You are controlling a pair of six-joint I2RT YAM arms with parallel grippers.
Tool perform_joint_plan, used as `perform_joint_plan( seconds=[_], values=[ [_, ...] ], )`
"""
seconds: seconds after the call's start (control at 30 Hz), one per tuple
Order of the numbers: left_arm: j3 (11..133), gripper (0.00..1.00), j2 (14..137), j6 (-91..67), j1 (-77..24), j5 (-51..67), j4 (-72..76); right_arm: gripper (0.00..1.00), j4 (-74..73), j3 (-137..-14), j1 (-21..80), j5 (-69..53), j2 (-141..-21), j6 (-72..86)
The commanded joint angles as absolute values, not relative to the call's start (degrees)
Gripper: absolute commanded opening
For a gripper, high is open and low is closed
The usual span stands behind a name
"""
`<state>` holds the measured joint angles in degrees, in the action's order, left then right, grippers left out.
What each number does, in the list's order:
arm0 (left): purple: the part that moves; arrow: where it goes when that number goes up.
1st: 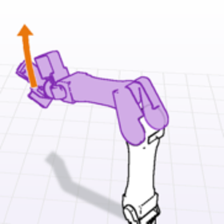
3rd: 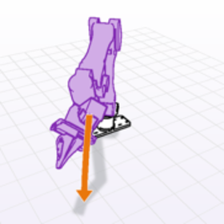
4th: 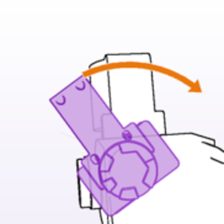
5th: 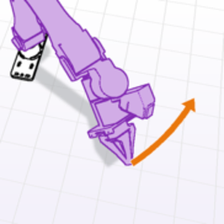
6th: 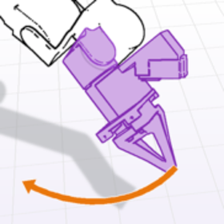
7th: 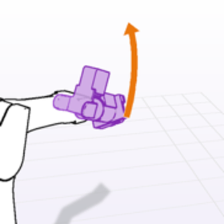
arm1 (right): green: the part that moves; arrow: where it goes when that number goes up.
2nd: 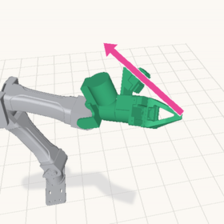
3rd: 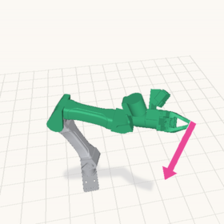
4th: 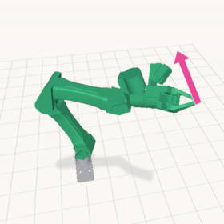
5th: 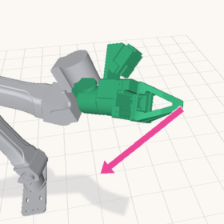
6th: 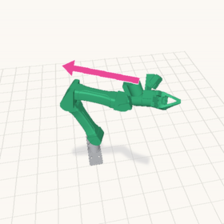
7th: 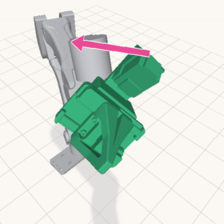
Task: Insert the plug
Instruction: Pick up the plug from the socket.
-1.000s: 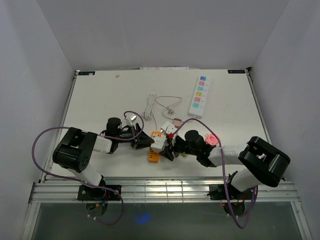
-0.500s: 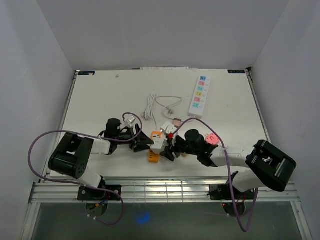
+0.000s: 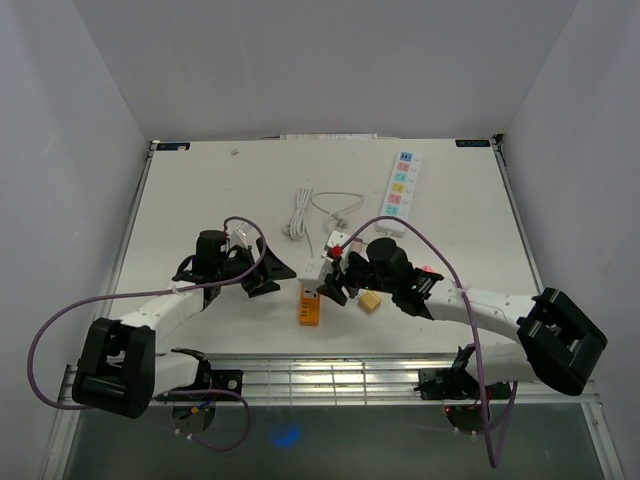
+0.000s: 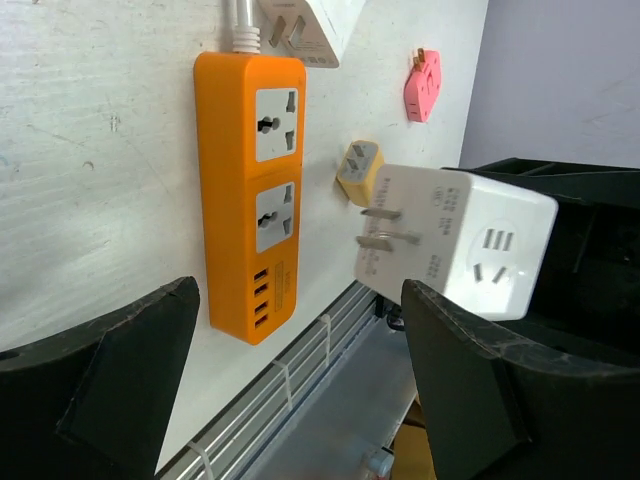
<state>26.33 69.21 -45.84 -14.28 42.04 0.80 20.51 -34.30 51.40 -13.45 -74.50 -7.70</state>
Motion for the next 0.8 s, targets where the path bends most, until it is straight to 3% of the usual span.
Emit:
perform_joint_plan(
  seconds=[0.0, 0.33, 0.77],
  values=[
    [28.3, 0.93, 66.5, -43.4, -13.8, 39.6, -6.5, 0.08, 17.2, -38.7, 51.0, -12.7, -71.7, -9.6],
    [31.6, 0.92, 66.3, -42.3, -11.7, 36.7, -13.4, 0.08, 0.1, -50.4, 50.4, -8.2, -72.3, -12.0],
    [33.8, 0.91, 67.2, -42.1, -11.0, 33.7, -16.2, 0.08, -25.6, -73.9, 50.3, -12.3, -84.4, -16.3]
  ],
)
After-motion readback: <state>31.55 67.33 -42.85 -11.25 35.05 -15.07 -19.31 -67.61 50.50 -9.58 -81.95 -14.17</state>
